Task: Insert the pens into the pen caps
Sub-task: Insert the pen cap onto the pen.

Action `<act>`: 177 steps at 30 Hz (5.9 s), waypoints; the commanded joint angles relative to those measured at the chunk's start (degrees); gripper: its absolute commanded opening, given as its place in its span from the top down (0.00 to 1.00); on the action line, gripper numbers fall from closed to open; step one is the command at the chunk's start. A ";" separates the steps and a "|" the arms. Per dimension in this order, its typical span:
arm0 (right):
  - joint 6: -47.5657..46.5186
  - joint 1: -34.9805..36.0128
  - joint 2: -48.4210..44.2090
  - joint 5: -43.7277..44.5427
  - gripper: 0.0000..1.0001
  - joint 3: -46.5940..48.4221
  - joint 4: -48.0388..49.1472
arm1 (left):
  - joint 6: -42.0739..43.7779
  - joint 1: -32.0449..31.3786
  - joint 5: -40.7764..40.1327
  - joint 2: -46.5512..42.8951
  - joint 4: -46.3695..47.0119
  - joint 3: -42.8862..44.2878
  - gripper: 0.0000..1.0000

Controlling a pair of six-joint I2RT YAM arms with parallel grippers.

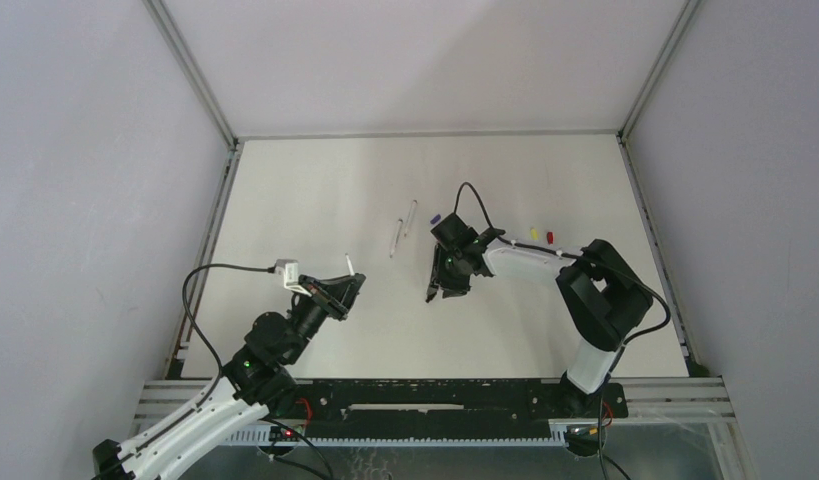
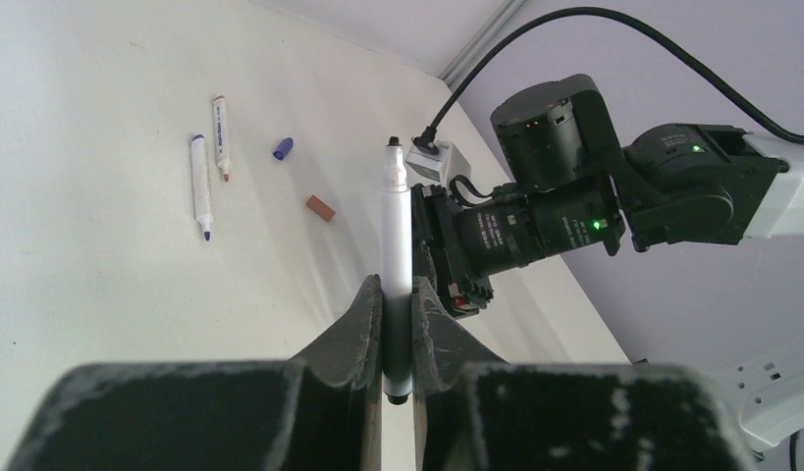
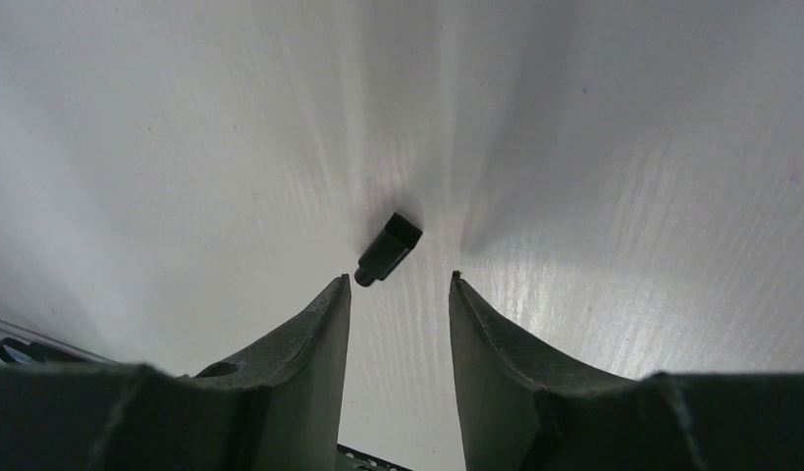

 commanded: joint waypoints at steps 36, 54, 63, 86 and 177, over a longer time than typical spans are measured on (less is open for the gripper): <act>-5.77 7.07 5.82 13.92 0.71 4.94 -0.20 | -2.65 0.29 1.88 -0.64 2.79 -0.42 0.99; -12.49 9.77 6.42 17.13 0.74 3.27 0.98 | -3.90 0.30 2.91 -1.20 3.15 -1.07 0.99; -12.58 10.54 4.62 17.76 0.67 1.89 1.00 | -4.23 0.27 3.18 -1.20 3.76 -1.37 0.99; -12.35 10.67 2.32 16.86 0.75 -0.68 1.78 | -4.15 0.30 3.70 0.37 5.23 -1.20 0.99; 29.58 -37.75 -43.44 -60.15 1.00 5.33 76.89 | 22.97 -24.21 17.99 58.22 26.60 58.10 1.00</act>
